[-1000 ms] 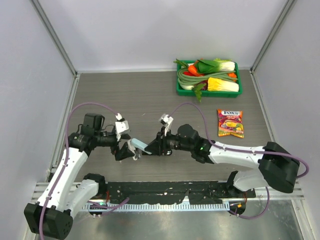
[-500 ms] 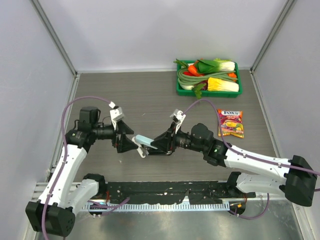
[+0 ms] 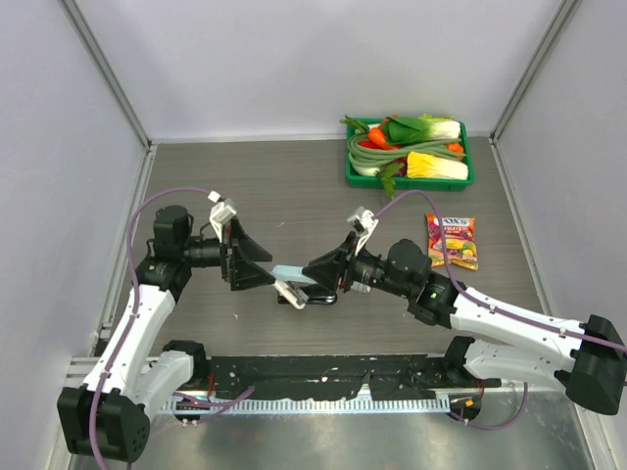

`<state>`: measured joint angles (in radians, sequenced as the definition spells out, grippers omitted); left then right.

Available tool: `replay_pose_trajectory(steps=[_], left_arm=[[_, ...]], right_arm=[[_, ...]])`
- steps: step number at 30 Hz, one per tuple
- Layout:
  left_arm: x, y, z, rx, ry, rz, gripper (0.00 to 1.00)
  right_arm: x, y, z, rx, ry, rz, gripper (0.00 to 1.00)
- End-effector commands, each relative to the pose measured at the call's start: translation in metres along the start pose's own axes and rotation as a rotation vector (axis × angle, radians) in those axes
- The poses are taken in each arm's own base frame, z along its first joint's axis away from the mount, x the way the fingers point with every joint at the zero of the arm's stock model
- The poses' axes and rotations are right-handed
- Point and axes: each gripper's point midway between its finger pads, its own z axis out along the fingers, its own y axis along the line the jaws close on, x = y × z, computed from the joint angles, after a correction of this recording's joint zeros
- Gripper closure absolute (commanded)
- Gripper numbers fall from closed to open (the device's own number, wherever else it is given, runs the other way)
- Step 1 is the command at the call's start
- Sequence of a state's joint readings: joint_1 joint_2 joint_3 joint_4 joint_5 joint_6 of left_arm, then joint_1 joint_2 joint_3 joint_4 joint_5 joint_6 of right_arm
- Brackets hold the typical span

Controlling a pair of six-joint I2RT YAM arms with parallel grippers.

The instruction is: Unload the staples from the stapler

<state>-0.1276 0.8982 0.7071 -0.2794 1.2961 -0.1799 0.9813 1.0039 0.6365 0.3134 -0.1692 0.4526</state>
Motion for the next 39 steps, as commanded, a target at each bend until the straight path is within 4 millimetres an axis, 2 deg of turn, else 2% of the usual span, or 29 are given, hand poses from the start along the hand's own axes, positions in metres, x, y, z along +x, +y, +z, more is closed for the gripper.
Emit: replay_pose_trajectory(steps=[1,2,6,10,13,14,15,16,17,19,20,23,25,26,30,31,34,35,37,38,39], left_arm=[[-0.014,-0.009,-0.002,0.021,-0.033,0.078,0.03],[-0.014,-0.008,-0.002,0.017,-0.035,0.077,0.03],[-0.015,-0.002,-0.002,-0.018,-0.050,0.091,0.03],[-0.017,0.008,-0.002,-0.069,-0.069,0.115,0.04],[-0.009,0.012,-0.003,-0.079,-0.048,0.157,0.04],[-0.006,0.013,-0.004,-0.085,-0.040,0.183,0.04],[0.000,0.013,-0.005,-0.092,-0.020,0.172,0.04],[0.001,0.016,-0.006,-0.102,-0.010,0.233,0.04],[0.000,0.019,-0.007,-0.128,-0.008,0.248,0.04],[-0.001,0.021,-0.009,-0.153,-0.003,0.266,0.04],[-0.002,0.018,-0.010,-0.148,-0.004,0.280,0.04],[0.000,0.013,-0.010,-0.133,0.001,0.290,0.04],[0.002,0.010,-0.011,-0.122,0.006,0.283,0.04],[0.004,0.010,-0.011,-0.114,0.012,0.311,0.04],[0.012,0.016,-0.011,-0.133,0.035,0.319,0.04],[0.013,0.017,-0.011,-0.135,0.038,0.319,0.04],[0.016,0.017,-0.011,-0.130,0.046,0.321,0.04],[0.018,0.016,-0.012,-0.128,0.050,0.314,0.04],[0.020,0.016,-0.012,-0.130,0.058,0.324,0.04],[0.023,0.014,-0.013,-0.129,0.067,0.315,0.04],[0.024,0.013,-0.014,-0.129,0.069,0.319,0.04]], right_arm=[[-0.066,0.033,-0.008,-0.107,-0.212,0.026,0.99],[-0.074,0.036,-0.010,-0.124,-0.237,0.044,0.99],[-0.082,0.042,-0.011,-0.153,-0.256,0.057,0.99],[-0.073,0.035,-0.004,-0.122,-0.205,0.036,0.99],[-0.044,0.015,0.003,-0.049,-0.069,-0.019,0.99],[-0.022,0.005,0.003,-0.014,0.020,-0.023,0.98],[-0.009,-0.001,0.004,0.001,0.084,-0.038,0.94],[0.019,-0.013,-0.002,0.029,0.211,-0.078,0.89],[0.029,-0.015,-0.004,0.034,0.276,-0.094,0.74],[0.067,-0.034,-0.014,0.080,0.448,-0.111,0.66],[0.073,-0.037,-0.016,0.089,0.480,-0.110,0.62],[0.091,-0.043,-0.023,0.114,0.512,-0.066,0.59],[0.092,-0.046,-0.025,0.132,0.485,-0.051,0.58],[0.101,-0.054,-0.030,0.175,0.492,-0.032,0.57],[0.112,-0.076,-0.037,0.294,0.483,-0.024,0.52],[0.112,-0.081,-0.038,0.320,0.483,-0.039,0.48],[0.108,-0.096,-0.033,0.374,0.487,-0.108,0.42],[0.101,-0.096,-0.026,0.376,0.484,-0.132,0.41],[0.110,-0.107,-0.023,0.389,0.554,-0.199,0.40],[0.101,-0.106,-0.015,0.380,0.552,-0.224,0.39],[0.105,-0.118,-0.014,0.426,0.582,-0.262,0.39]])
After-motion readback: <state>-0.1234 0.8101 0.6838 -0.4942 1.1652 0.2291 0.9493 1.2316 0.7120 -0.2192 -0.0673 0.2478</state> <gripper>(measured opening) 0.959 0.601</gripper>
